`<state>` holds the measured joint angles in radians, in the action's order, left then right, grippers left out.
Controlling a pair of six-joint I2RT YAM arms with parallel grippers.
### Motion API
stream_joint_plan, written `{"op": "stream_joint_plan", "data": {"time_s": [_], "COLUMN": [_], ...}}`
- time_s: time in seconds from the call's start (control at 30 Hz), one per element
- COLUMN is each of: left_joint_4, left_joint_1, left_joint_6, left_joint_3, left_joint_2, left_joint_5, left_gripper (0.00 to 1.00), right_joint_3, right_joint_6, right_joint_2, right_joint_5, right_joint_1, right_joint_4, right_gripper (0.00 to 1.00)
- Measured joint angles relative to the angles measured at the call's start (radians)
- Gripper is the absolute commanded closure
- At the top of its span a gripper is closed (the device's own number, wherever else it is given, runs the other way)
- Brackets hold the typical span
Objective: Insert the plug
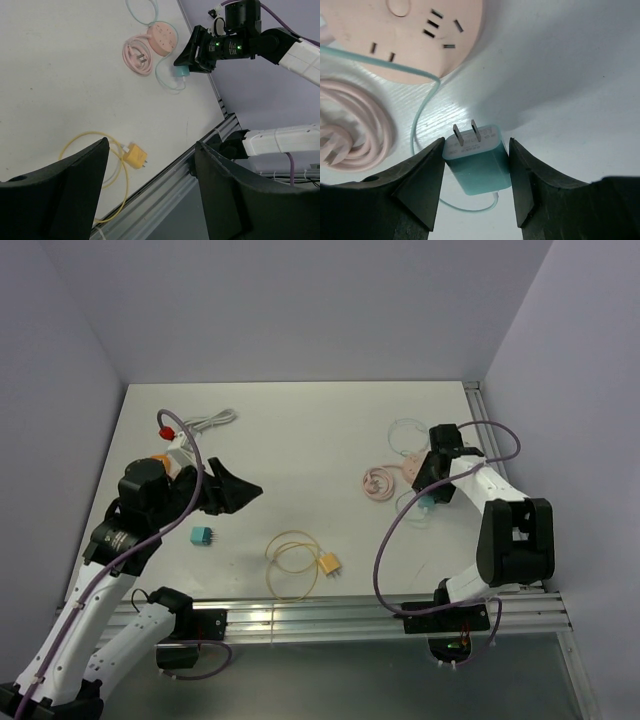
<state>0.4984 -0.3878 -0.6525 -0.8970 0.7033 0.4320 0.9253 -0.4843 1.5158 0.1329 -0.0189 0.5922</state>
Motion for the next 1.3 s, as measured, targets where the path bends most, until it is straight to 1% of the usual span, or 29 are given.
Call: {"op": "stream_joint_plan", "data": {"time_s": [0.1,0.2,0.3,0.43,0.53,0.6,0.67,0.77,0.93,1.07,1.17,1.2,1.3], "left_joint_4": [0.000,-0.013,-0.024,-0.023,-0.015,-0.006,-0.005,-0.008,-0.011,-0.044,-0.116,-0.153,-0.220], "left_joint_1": [0.000,0.000,0.000,0.000,0.000,0.000,0.000,0.000,0.000,0.000,0.000,0.000,0.000], "left_joint_6": [0.002,0.000,-0.007,-0.018,-0.017,-0.017,-0.017,-0.017,-0.017,-0.034,-0.083,-0.107,-0.161], "left_joint_3": [-0.013,-0.018,-0.018,-0.018,-0.026,-0.044,-0.063,-0.080,-0.084,-0.085,-0.080,-0.072,-0.058], "left_joint_2": [0.001,0.000,0.001,0.001,0.002,0.003,0.003,-0.002,-0.004,0.027,0.070,0.086,0.138], "left_joint_5": [0.000,0.010,0.035,0.045,0.041,0.032,0.024,0.018,0.031,0.115,0.207,0.245,0.330], "left_gripper": [0.31,0.34,0.34,0.33,0.33,0.33,0.33,0.33,0.33,0.34,0.33,0.29,0.27], "right_joint_3": [0.044,0.169,0.384,0.739,1.008,1.130,1.190,1.118,0.690,0.398,0.256,0.225,0.184], "right_joint_6": [0.005,0.006,0.006,0.007,0.016,0.025,0.035,0.044,0.071,0.121,0.159,0.172,0.214], "right_joint_2": [-0.016,-0.016,0.001,0.068,0.134,0.155,0.150,0.074,-0.179,-0.307,-0.382,-0.408,-0.473], "right_joint_5": [-0.005,-0.009,-0.004,0.011,0.019,0.010,-0.007,-0.036,-0.062,-0.116,-0.167,-0.187,-0.238], "right_joint_1": [-0.022,-0.078,-0.160,-0.277,-0.389,-0.467,-0.550,-0.620,-0.619,-0.616,-0.630,-0.642,-0.693], "right_joint_4": [0.039,0.086,0.124,0.183,0.229,0.246,0.262,0.254,0.202,0.157,0.128,0.121,0.083], "right_gripper": [1.00,1.00,1.00,1.00,1.00,1.00,1.00,1.00,1.00,1.00,1.00,1.00,1.00]}}
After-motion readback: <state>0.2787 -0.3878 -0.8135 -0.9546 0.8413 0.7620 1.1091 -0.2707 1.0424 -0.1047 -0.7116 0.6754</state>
